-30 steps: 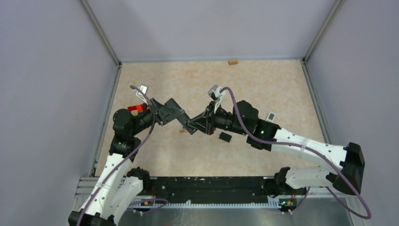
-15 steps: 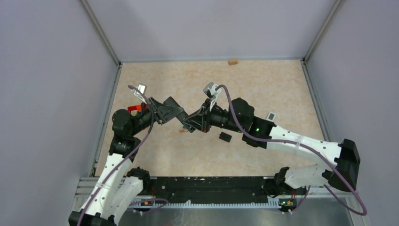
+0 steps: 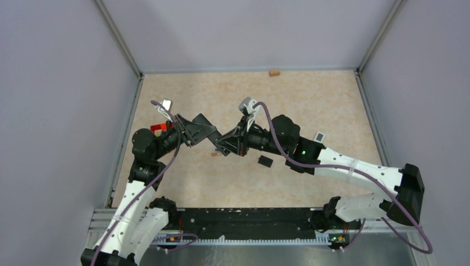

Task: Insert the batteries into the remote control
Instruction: Load the battery into the remote control, then adjust the battery at the center of the board.

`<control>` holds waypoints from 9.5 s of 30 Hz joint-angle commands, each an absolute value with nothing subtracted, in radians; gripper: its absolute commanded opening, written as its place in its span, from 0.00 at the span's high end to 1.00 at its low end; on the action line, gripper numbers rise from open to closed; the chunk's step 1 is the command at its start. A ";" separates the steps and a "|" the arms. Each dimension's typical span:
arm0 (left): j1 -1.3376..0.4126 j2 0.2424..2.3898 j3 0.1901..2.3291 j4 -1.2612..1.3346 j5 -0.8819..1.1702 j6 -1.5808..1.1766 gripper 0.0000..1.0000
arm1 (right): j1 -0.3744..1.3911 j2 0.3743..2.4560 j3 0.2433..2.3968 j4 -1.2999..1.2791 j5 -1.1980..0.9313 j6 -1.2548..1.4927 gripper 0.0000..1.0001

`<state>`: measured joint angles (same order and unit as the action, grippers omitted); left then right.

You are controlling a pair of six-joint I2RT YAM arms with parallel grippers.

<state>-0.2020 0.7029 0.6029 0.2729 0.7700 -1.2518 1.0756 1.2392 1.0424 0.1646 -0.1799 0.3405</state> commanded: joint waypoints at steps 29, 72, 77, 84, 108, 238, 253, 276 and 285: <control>-0.209 0.714 0.625 0.366 0.743 -1.252 1.00 | 1.081 1.256 1.159 0.003 -0.135 0.340 0.78; -0.209 0.770 0.656 0.471 0.635 -1.203 1.00 | 1.073 1.124 1.154 -0.211 0.273 0.861 0.11; -0.209 0.788 0.665 0.507 0.639 -1.222 1.00 | 1.072 1.084 1.011 0.029 0.214 1.055 0.06; -0.209 0.781 0.668 0.503 0.637 -1.242 1.00 | 1.046 1.143 0.968 0.207 0.101 1.218 0.05; -0.209 0.760 0.650 0.505 0.653 -1.256 1.00 | 0.998 1.283 0.993 0.321 -0.073 1.317 0.46; -0.207 0.694 0.666 0.037 0.465 -0.802 1.00 | 0.964 1.207 1.248 -0.305 0.101 0.570 0.43; -0.208 0.690 0.815 -0.336 0.101 -0.659 1.00 | 0.880 1.660 1.215 -0.117 -0.167 0.347 0.51; -0.206 0.618 0.754 -0.190 -0.201 -0.559 1.00 | 0.930 2.125 1.539 -0.090 -0.246 0.383 0.70; -0.206 0.626 0.750 -0.179 -0.179 -0.547 1.00 | 0.935 2.145 1.529 -0.080 -0.281 0.428 0.79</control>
<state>-0.2058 0.6292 0.7582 -0.2481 -0.1936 -0.5602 0.9207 2.1239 1.4879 -0.1005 -0.2649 0.4046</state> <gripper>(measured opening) 0.198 0.243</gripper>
